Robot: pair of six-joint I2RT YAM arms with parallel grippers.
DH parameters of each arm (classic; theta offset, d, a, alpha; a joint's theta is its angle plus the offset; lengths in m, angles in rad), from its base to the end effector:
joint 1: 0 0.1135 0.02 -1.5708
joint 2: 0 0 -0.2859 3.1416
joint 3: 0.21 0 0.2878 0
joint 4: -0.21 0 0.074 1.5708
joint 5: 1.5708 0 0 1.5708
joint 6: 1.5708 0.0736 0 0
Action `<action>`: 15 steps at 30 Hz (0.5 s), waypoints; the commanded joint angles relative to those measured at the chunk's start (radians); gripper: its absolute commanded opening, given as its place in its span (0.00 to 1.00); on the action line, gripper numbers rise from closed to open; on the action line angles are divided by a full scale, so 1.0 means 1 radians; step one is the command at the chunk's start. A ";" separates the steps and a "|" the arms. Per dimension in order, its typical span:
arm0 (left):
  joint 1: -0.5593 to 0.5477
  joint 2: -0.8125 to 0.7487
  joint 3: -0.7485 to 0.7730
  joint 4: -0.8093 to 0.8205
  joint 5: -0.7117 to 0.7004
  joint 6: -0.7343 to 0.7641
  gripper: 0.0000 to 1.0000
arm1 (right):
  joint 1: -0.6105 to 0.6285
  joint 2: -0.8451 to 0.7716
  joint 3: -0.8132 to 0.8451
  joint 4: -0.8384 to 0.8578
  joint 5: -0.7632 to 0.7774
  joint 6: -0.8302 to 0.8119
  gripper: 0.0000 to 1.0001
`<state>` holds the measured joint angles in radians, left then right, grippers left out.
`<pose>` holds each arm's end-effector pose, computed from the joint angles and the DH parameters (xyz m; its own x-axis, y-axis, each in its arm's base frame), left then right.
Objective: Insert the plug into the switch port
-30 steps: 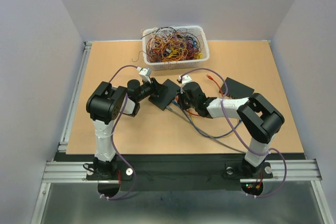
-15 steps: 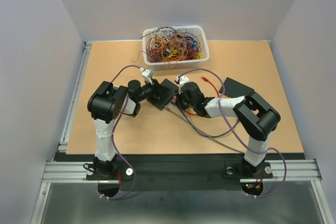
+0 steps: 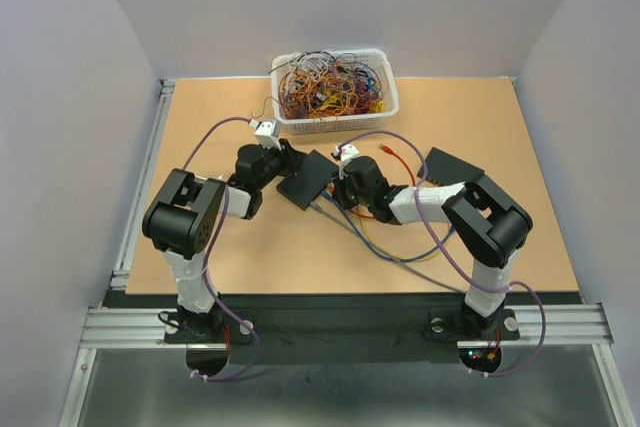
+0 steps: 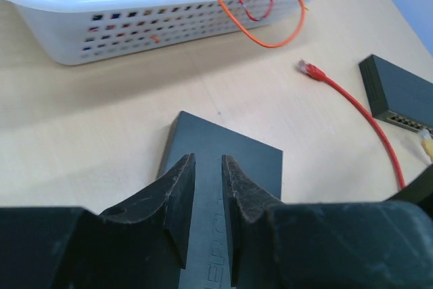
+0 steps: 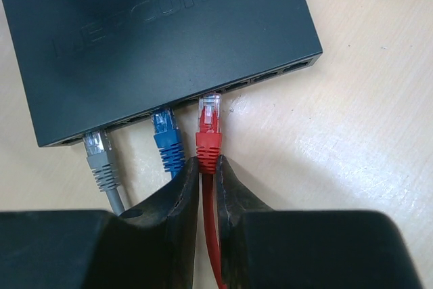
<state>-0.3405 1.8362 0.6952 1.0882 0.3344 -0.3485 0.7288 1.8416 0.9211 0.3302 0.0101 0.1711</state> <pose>0.3785 -0.1597 0.1509 -0.2600 -0.2501 -0.9327 0.5699 0.7400 -0.3573 0.3267 0.2906 0.1191 -0.5215 -0.2373 -0.8196 -0.5793 0.8037 0.1359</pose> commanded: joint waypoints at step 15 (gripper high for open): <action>-0.003 0.116 0.125 -0.103 -0.004 0.078 0.35 | 0.018 0.035 0.061 0.082 -0.029 -0.013 0.00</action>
<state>-0.3389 1.9301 0.7784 0.9874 0.2916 -0.2928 0.7296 1.8633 0.9344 0.3496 -0.0002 0.1715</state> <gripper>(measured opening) 0.346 0.177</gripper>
